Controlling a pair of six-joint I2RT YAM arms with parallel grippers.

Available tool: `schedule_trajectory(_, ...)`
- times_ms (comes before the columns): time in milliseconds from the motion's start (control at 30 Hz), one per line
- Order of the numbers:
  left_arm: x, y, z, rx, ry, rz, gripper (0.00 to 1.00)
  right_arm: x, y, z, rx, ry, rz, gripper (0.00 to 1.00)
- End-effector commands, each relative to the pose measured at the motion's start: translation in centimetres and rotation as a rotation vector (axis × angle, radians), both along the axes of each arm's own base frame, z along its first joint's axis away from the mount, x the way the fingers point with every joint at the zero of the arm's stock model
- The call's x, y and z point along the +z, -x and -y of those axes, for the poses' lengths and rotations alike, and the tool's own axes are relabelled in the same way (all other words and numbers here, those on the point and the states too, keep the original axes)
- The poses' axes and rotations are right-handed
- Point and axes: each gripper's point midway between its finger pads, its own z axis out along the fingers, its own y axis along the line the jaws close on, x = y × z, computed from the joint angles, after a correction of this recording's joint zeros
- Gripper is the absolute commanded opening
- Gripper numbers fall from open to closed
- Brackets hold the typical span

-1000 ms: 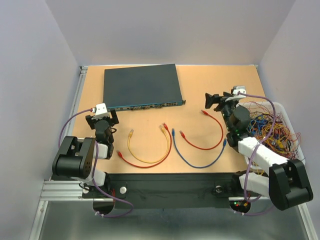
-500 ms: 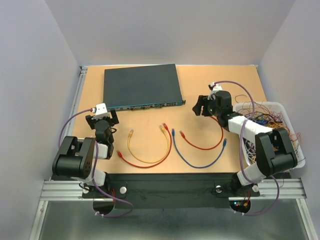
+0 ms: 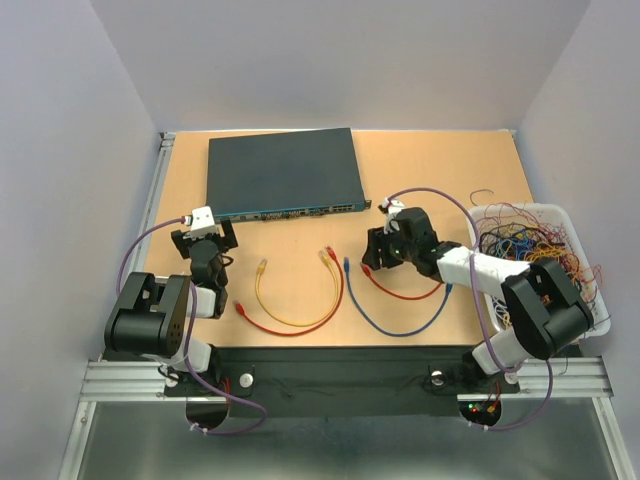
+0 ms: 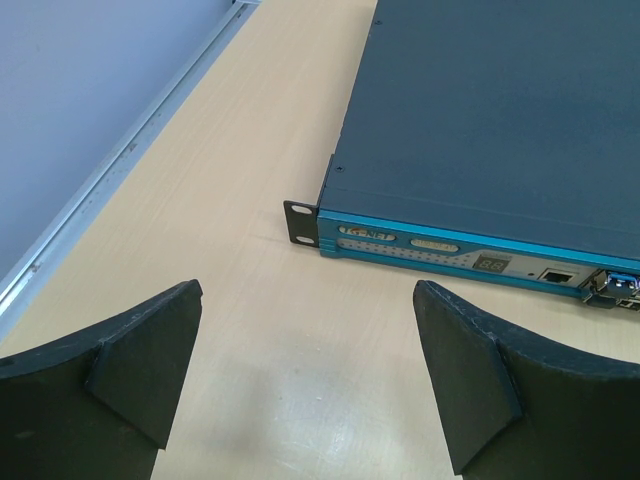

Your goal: Insert the plug into the switch port

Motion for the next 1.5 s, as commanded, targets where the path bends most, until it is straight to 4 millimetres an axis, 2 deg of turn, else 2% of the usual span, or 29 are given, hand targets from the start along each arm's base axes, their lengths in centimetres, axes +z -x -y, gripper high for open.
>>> schedule_trajectory(0,8.0,-1.2,-0.3,0.015,0.033,0.321,0.99,0.1,0.5,0.3,0.0,0.029,0.007,0.59)
schedule_trajectory(133,8.1,-1.2,-0.2,0.013,0.035,0.323,0.99,0.0,2.0,-0.8,0.039,0.045,0.004,0.59)
schedule_trajectory(500,8.0,-1.2,-0.3,0.016,0.033,0.32,0.99,-1.9,3.5,-2.8,0.075,0.141,-0.016,0.55)
schedule_trajectory(967,8.0,-1.2,-0.3,0.015,0.033,0.321,0.99,-1.3,2.5,-1.1,-0.005,0.222,0.014,0.52)
schedule_trajectory(1067,8.0,-1.2,-0.3,0.015,0.033,0.32,0.99,-1.6,2.5,-1.4,0.005,0.23,0.004,0.49)
schedule_trajectory(1200,8.0,-1.2,-0.3,0.015,0.034,0.322,0.99,-2.1,2.7,-1.6,0.02,0.244,-0.014,0.38)
schedule_trajectory(1467,8.0,-1.2,-0.3,0.015,0.033,0.321,0.99,-2.8,3.5,-2.2,0.053,0.248,-0.043,0.33)
